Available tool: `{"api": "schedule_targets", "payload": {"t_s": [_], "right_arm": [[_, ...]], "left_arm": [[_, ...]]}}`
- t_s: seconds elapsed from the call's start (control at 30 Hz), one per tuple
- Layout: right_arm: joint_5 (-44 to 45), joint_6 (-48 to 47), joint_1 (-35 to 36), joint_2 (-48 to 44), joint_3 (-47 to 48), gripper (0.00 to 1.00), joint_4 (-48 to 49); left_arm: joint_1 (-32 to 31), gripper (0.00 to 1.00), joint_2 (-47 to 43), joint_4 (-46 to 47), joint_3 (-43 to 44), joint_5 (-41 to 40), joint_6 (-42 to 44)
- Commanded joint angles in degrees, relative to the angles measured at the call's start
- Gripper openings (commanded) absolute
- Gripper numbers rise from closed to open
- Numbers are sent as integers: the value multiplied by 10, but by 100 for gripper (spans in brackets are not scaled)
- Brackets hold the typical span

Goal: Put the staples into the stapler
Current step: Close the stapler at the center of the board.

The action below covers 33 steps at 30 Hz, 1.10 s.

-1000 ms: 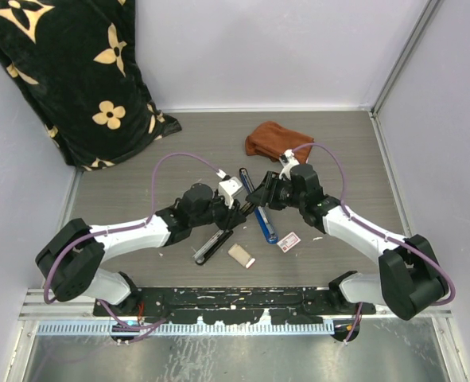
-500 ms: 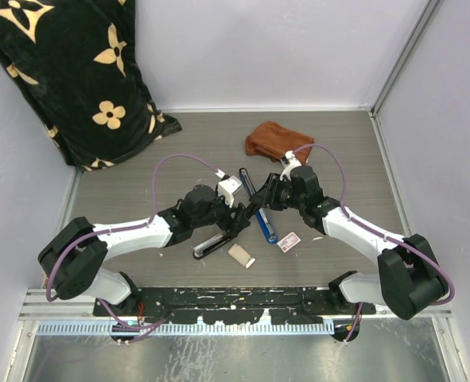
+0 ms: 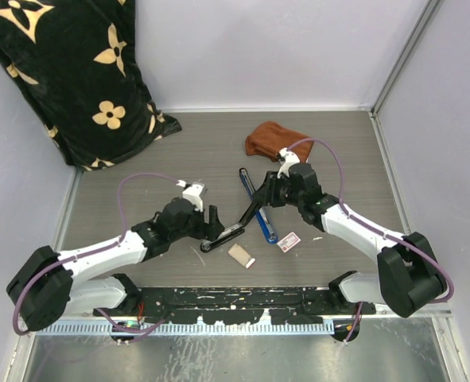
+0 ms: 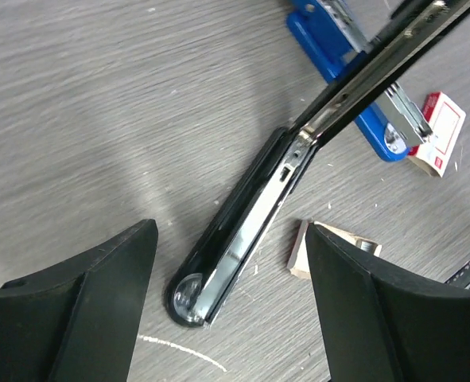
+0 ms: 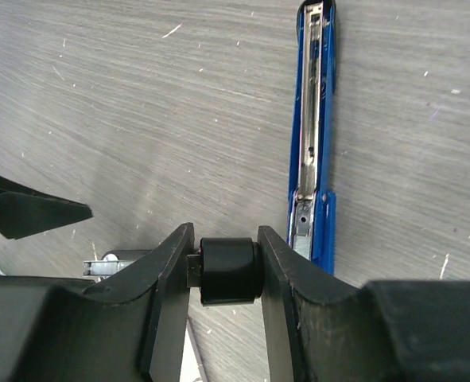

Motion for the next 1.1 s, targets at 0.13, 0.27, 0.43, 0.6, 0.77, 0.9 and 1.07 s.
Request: {"api": "schedule_targets", "payload": {"t_s": [0.13,0.27,0.43,0.6,0.77,0.9,1.07], "right_arm": [[39,-65,-1,0,46,1,5],[42,-68,0,-3,48,1,1],[58,-78,9,-2,58,1,-15],[77,-85,20,-6,64,1,-30],[100,-88,35,-8,69,1,-38],[158,-99,73,-11,78,1,-54],[279,-102,159,6,110,5,-97]], "left_arm": [[26,67,-72,-57,-42,-34,-144],[28,54,-72,-48,-59,-23,-162],[28,44,-44,-14,-75,-3,-180],[28,35,-27,4,-77,2,-184],[28,32,-14,15,-84,5,-185],[28,28,-2,27,-92,16,-190],[28,24,12,49,-106,27,-200]]}}
